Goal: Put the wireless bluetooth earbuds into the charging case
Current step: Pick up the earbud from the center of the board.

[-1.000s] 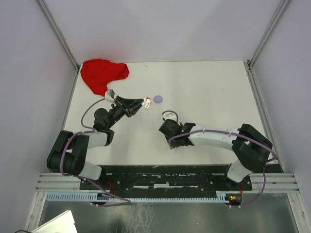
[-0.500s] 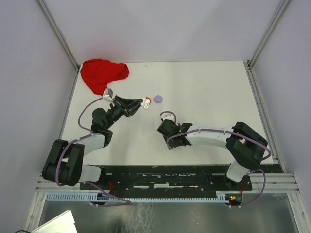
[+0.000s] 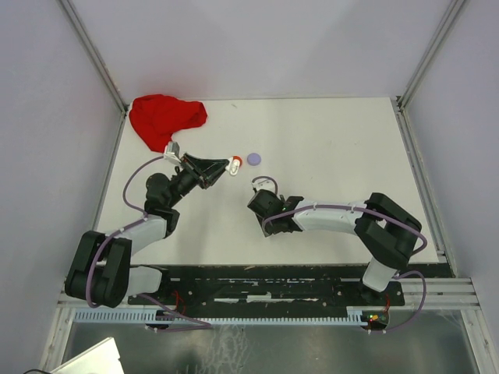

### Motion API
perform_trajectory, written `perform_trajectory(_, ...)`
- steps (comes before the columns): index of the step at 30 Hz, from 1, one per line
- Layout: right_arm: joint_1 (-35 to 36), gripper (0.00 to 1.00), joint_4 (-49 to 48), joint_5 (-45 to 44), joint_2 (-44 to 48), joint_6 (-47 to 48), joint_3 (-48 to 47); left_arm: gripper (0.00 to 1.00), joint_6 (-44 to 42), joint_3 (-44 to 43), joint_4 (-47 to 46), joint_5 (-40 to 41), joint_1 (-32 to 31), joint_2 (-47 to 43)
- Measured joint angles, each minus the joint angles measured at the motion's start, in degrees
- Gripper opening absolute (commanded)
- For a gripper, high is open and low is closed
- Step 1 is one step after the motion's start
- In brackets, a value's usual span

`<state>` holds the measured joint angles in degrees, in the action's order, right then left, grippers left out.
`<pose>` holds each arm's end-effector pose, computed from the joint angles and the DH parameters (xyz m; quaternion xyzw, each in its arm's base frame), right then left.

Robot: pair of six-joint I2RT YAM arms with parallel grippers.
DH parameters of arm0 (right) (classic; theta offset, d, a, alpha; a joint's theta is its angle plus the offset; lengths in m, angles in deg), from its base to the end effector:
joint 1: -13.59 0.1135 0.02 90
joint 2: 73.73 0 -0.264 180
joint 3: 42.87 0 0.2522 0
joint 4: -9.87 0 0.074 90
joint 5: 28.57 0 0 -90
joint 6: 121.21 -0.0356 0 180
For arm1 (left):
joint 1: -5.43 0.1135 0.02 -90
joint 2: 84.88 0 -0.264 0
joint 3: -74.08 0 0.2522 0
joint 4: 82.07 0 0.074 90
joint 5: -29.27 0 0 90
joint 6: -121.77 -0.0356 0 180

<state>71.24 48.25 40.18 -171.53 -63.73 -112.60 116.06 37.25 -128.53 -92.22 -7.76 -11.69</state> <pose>0.1828 0.2644 0.1581 -0.1726 0.9473 0.0146 0.2694 0.2387 -0.0750 0.2350 -0.1901 0.6238 -0.6696 0.3556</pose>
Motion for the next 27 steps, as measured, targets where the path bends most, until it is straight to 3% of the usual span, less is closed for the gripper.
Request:
perform_trajectory(10,0.1,0.61,0.9,-3.1,0.1,0.1,-0.8,0.03,0.0,0.0,-2.8,-0.1,0.0,3.4)
perform_trajectory(18,0.1,0.62,3.1,-1.1,9.0,4.9,-2.1,0.03,0.0,0.0,-4.2,-0.2,0.3,4.3)
perform_trajectory(27,0.1,0.61,7.3,6.1,1.3,6.4,-10.1,0.03,-1.4,0.0,-1.7,-0.2,0.3,4.0)
